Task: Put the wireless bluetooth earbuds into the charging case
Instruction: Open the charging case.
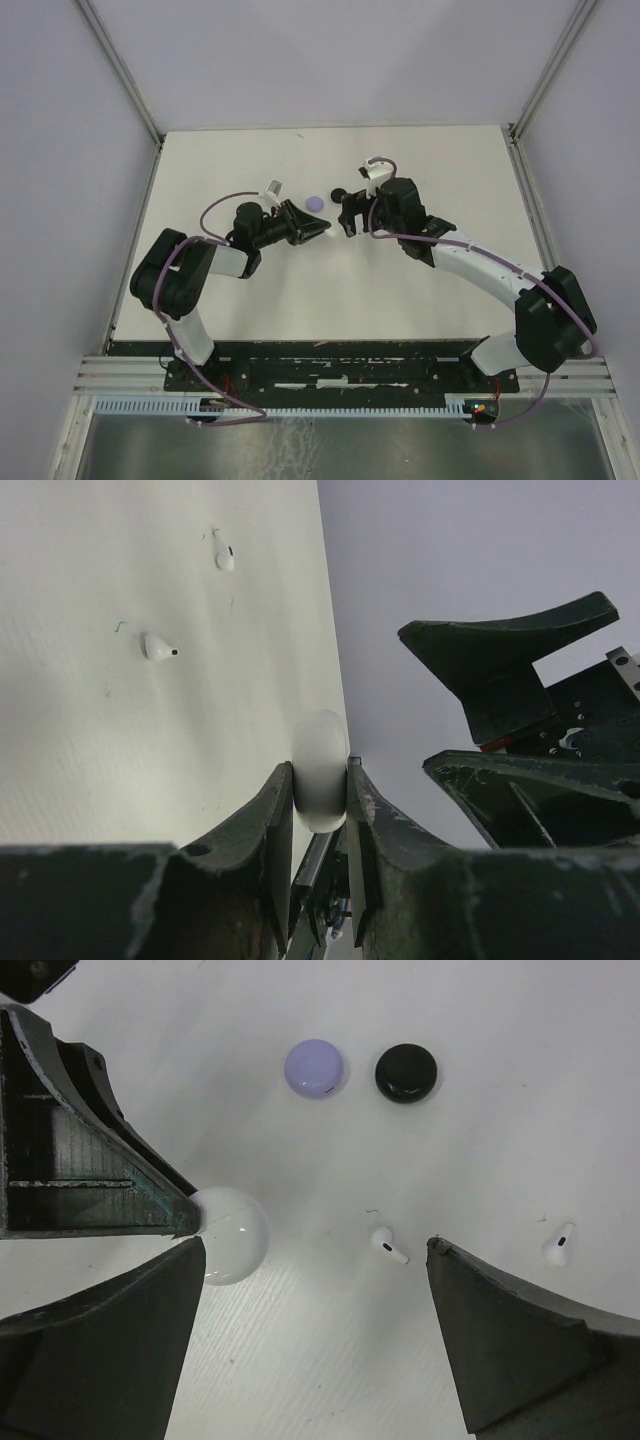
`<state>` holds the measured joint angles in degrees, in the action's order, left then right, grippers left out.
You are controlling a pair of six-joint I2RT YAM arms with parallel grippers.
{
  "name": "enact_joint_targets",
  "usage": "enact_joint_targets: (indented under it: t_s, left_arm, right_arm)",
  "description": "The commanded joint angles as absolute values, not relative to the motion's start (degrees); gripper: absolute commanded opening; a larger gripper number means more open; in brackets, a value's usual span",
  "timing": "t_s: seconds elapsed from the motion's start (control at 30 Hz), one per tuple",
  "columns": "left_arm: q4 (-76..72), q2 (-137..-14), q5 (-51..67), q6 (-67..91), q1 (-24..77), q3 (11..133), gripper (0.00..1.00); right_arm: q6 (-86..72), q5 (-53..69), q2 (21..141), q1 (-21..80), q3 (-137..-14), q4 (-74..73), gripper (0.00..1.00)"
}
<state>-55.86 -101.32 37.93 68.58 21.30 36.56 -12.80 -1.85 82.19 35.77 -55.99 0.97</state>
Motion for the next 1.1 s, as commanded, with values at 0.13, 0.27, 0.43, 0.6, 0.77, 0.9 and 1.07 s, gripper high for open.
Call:
enact_joint_targets:
  t_s: [0.13, 0.27, 0.43, 0.6, 0.77, 0.9, 1.07]
  left_arm:
    - [-56.6, -98.4, 36.4, 68.4, 22.2, 39.2, 0.03]
    - [-56.6, -98.0, 36.2, 68.7, 22.2, 39.6, 0.03]
    - [-58.4, -98.1, 36.5, 70.2, 22.2, 39.9, 0.03]
    - [-60.2, -98.4, 36.8, 71.4, 22.2, 39.4, 0.03]
    - [-61.5, -98.8, 37.3, 72.2, 22.3, 38.7, 0.03]
    - [-62.7, -99.1, 37.6, 72.9, 22.3, 38.3, 0.03]
    - [-60.6, -98.4, 37.7, 72.1, 22.3, 39.1, 0.03]
  right_arm:
    - [-15.3, -0.7, 85.9, 36.1, -54.7, 2.6, 0.99]
    - [-15.6, -1.3, 87.4, 36.1, -53.7, 3.3, 1.00]
    - [-15.9, -1.6, 88.0, 36.2, -53.3, 3.7, 0.99]
    - [-15.4, -3.2, 87.3, 36.1, -53.4, 4.0, 0.99]
    - [-15.0, -3.8, 88.1, 36.1, -54.5, 4.3, 0.99]
    - [-15.0, -3.3, 90.2, 36.2, -56.7, 4.4, 1.00]
    - [-15.4, -2.6, 91.2, 36.2, -58.3, 3.1, 0.99]
